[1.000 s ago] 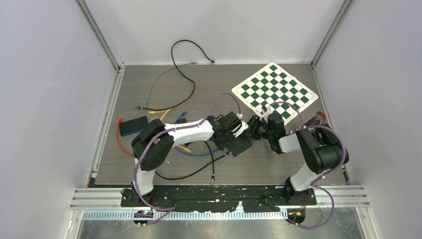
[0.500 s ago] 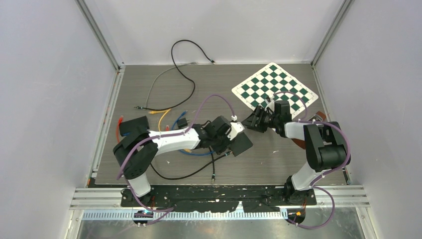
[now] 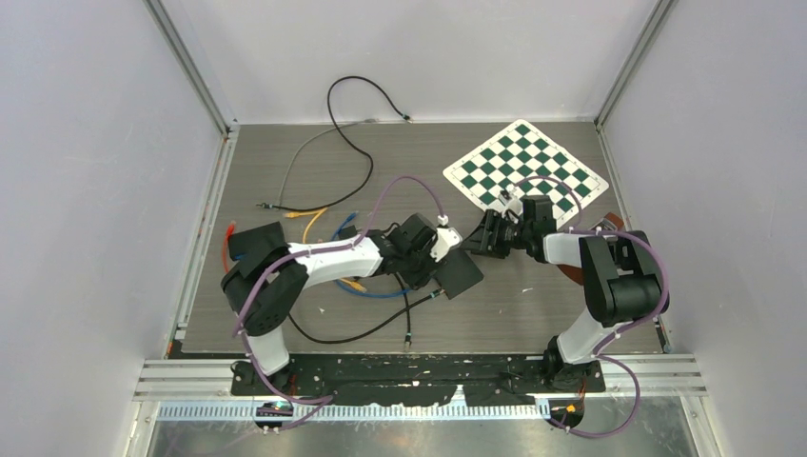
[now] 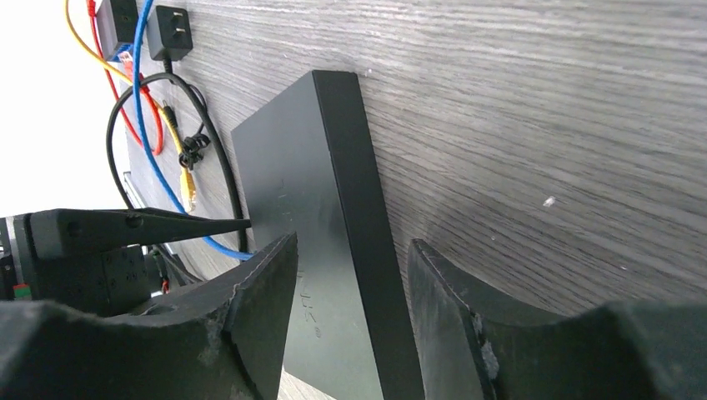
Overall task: Insert the plug into the switch port
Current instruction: Insert the connector into the switch port, then pick up the connector from the center of the board.
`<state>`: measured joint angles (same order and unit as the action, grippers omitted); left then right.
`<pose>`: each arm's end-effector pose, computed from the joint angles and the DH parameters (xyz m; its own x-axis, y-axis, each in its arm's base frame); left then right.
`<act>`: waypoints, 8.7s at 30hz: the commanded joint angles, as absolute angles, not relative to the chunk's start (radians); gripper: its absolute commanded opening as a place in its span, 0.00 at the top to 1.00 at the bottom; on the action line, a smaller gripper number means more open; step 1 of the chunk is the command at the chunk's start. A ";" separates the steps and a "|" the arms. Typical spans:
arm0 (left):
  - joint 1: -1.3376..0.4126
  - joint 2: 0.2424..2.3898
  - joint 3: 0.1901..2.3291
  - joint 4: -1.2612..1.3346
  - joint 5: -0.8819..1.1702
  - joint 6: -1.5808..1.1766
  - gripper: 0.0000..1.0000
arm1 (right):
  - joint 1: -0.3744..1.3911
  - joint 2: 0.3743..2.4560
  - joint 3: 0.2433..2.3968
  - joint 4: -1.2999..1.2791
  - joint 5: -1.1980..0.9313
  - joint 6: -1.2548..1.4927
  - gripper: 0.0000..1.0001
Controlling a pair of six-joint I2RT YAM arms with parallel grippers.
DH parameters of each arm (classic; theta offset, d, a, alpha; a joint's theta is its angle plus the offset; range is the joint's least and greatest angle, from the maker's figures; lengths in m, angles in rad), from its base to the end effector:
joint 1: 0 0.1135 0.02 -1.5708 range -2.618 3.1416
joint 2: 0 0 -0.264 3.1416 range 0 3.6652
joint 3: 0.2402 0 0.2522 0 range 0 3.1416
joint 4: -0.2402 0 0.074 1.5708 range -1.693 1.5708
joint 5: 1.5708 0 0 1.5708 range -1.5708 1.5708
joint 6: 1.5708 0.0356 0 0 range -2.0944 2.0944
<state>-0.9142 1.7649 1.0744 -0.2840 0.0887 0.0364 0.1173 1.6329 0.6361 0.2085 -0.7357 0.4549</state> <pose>0.2169 -0.2866 0.1722 -0.4749 0.6756 -0.5639 0.8372 0.5444 -0.0528 0.2858 0.0577 0.1327 -0.8772 0.2246 -0.4242 -0.1906 0.6481 0.7373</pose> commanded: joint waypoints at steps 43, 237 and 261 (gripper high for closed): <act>-0.884 1.872 1.254 0.026 0.122 0.030 1.00 | 0.321 1.661 0.443 0.429 -0.770 0.617 0.63; -0.500 0.948 0.826 0.083 0.457 0.176 0.29 | 0.574 1.150 0.706 0.533 -0.243 0.767 0.95; -0.494 0.901 0.852 -0.100 0.404 0.156 0.17 | 0.704 1.087 0.765 0.313 0.191 0.696 0.95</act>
